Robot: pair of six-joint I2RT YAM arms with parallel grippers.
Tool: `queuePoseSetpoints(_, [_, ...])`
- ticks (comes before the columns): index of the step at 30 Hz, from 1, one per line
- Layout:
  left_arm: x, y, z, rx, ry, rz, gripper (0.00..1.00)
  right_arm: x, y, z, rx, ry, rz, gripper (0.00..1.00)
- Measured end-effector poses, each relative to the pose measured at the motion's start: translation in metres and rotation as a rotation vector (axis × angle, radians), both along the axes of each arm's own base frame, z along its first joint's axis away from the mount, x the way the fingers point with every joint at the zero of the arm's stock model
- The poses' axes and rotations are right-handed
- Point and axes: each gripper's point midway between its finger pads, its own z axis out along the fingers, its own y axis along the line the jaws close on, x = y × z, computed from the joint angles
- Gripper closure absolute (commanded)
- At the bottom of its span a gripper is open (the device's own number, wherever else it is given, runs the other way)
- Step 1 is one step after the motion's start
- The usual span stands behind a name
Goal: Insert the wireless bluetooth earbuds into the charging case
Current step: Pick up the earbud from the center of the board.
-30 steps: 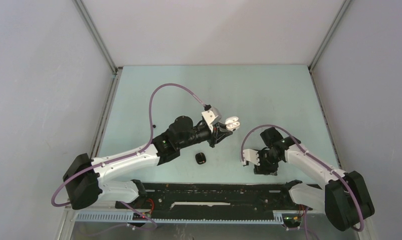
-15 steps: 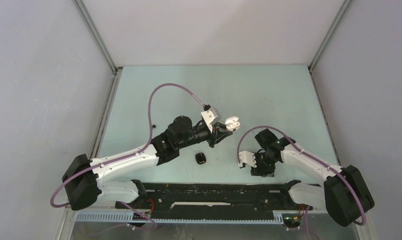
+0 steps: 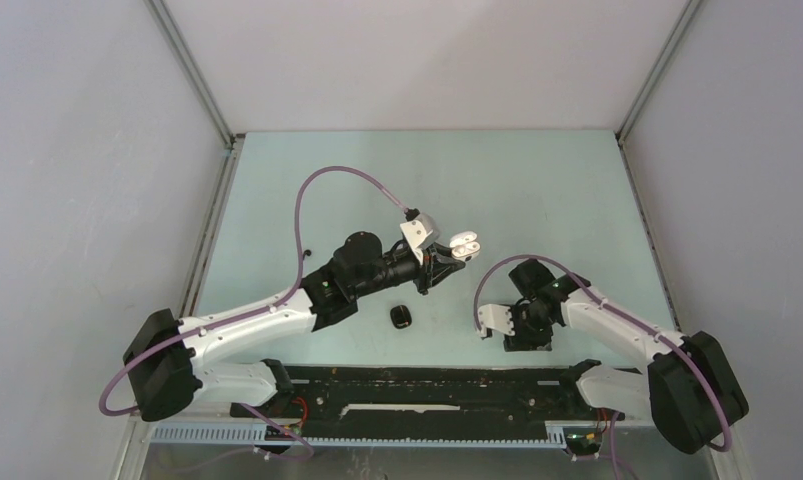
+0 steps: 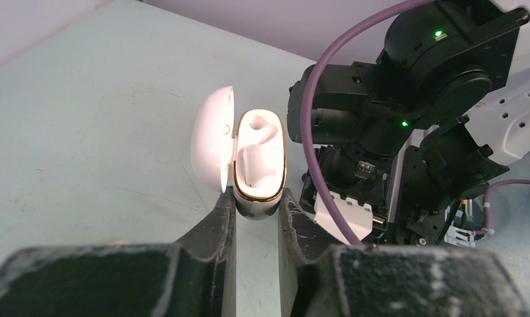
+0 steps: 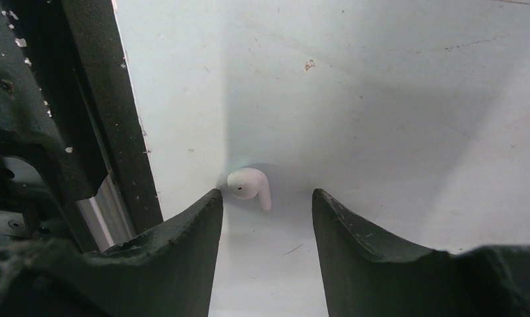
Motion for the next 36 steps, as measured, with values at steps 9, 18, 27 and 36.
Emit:
queuePoseSetpoints(9, [0.0,0.0,0.0,0.0,0.0,0.0,1.0,-0.003,0.002,-0.004,-0.009,0.026,0.006,0.5])
queuePoseSetpoints(18, [0.0,0.0,0.0,0.0,0.0,0.0,1.0,0.01,0.013,-0.003,0.0,0.04,-0.045,0.64])
queuePoseSetpoints(27, [0.0,0.0,0.0,0.0,0.0,0.0,1.0,0.026,0.027,-0.002,0.068,0.124,-0.212,0.65])
queuePoseSetpoints(36, [0.0,0.0,0.0,-0.001,0.0,0.0,1.0,0.025,0.03,0.0,0.095,0.158,-0.277,0.62])
